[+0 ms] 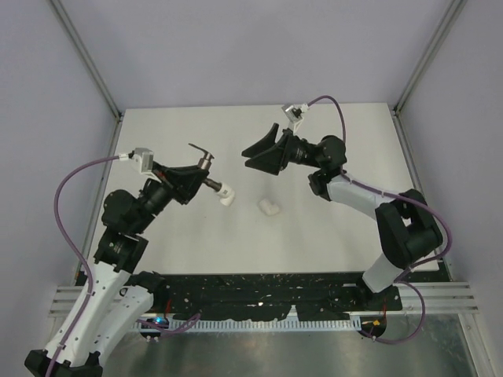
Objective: Install the water faucets
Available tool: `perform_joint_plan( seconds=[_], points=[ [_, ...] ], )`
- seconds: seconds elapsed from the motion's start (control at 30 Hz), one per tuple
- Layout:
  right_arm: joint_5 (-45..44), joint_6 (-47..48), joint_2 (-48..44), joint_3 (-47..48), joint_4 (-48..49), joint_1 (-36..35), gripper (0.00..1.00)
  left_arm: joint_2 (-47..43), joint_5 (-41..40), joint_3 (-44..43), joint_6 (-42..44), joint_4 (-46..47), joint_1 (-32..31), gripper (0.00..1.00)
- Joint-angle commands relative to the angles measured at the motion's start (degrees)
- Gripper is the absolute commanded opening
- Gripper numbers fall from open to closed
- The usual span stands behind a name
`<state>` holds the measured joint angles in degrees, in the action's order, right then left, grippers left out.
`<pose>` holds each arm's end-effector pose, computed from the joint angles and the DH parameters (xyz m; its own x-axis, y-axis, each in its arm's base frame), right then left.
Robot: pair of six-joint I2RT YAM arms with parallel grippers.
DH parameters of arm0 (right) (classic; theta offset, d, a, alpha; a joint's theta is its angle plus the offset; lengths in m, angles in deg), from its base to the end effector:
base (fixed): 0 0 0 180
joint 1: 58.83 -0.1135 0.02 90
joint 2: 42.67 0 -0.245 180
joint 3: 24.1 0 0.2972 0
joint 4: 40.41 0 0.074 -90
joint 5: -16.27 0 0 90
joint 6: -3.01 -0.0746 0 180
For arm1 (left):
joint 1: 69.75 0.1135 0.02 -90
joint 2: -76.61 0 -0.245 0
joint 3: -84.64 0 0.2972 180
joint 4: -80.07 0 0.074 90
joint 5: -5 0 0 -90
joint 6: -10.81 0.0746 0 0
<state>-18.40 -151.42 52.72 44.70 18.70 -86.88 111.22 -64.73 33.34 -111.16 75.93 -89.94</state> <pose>0.3303 0.2455 0.2870 -0.5886 0.2678 -0.7628 -0.8076 -0.1521 0.5698 0.2197 -0.1083 0.3693 -0.1665 -0.4680 -0.8679 0.6519 0.6082 -0.4530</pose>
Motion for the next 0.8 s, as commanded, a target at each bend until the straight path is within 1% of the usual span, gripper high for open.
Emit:
perform_joint_plan(
  seconds=[0.0,0.03,0.07,0.1,0.13,0.17,0.2,0.23,0.27,0.3,0.37,0.4,0.43,0.5,0.53,0.57,0.6,0.63,0.67,0.73,0.77],
  points=[
    [-4.3,17.9,-7.8,-1.4,-15.8,-0.3,0.95,-0.6,-11.5,-5.4,-2.9,-10.1,0.1,0.00],
    [-5.5,22.7,-9.2,-1.6,-18.5,-0.2,0.95,-0.3,-12.6,-6.6,-3.0,-11.6,0.1,0.00],
    [-6.7,24.9,-10.0,-1.9,-24.6,-0.1,0.95,-0.2,-13.2,-7.3,-2.8,-13.2,0.1,0.00],
    [-9.5,29.7,-11.8,-2.6,-27.6,-0.1,0.95,0.0,-13.8,-7.9,-2.8,-14.6,0.1,0.00],
    [-10.9,35.7,-12.9,-2.7,-34.8,-0.1,0.95,0.3,-14.5,-8.3,-2.9,-15.6,0.1,0.00],
    [-14.9,39.2,-14.7,-2.7,-38.5,-0.1,0.95,0.5,-15.0,-8.8,-3.1,-16.9,0.1,0.00],
    [-16.8,43.7,-16.9,-2.7,-45.8,-0.2,0.95,0.7,-15.6,-9.0,-3.5,-17.8,0.1,0.00],
    [-21.5,45.9,-18.2,-2.8,-49.1,-0.1,0.95,1.1,-16.0,-9.4,-3.9,-18.9,0.1,0.00],
    [-23.7,49.0,-20.2,-2.7,-54.0,-0.2,0.95,1.2,-16.3,-9.6,-4.3,-19.9,0.1,0.00],
    [-28.2,50.7,-20.9,-2.3,-57.4,-0.2,0.95,1.7,-16.3,-9.9,-4.9,-20.5,0.1,0.00],
    [-32.8,54.7,-22.5,-0.3,-69.1,-0.2,0.95,2.2,-16.0,-10.1,-5.5,-21.1,0.1,0.00],
    [-33.8,57.6,-22.8,2.0,-73.3,-0.2,0.95,2.5,-15.7,-10.2,-5.7,-21.1,0.1,0.00],
    [-34.8,58.6,-22.9,3.0,-78.0,-0.1,0.95,2.7,-15.5,-10.3,-6.3,-21.1,0.0,0.00],
    [-35.5,60.1,-23.2,4.2,-80.9,-0.2,0.95,3.7,-14.8,-10.8,-6.8,-21.0,0.1,0.00],
    [-36.3,59.4,-23.9,4.0,-80.8,-0.1,0.95,4.1,-14.3,-11.1,-7.1,-21.0,0.1,0.00],
    [-39.8,57.4,-24.3,4.0,-79.7,-0.2,0.95,4.6,-13.6,-11.4,-7.4,-20.7,0.1,0.00],
    [-42.9,52.4,-25.5,4.6,-80.4,-0.1,0.95,4.8,-13.0,-11.8,-7.6,-20.6,0.1,0.00],
    [-46.3,51.9,-26.2,4.5,-82.6,-0.1,0.95,5.3,-12.3,-12.2,-7.8,-20.5,0.1,0.00],
    [-46.8,56.5,-27.8,2.7,-83.5,-0.1,0.95,5.6,-12.0,-12.5,-8.0,-20.3,0.1,0.00],
    [-50.0,57.9,-30.7,-1.3,-84.0,0.2,0.95,5.8,-11.6,-12.5,-8.7,-19.6,0.1,0.00],
    [-49.3,58.5,-31.8,-2.4,-83.8,0.3,0.95,6.0,-11.3,-12.5,-9.0,-19.0,0.0,0.00]
  ],
)
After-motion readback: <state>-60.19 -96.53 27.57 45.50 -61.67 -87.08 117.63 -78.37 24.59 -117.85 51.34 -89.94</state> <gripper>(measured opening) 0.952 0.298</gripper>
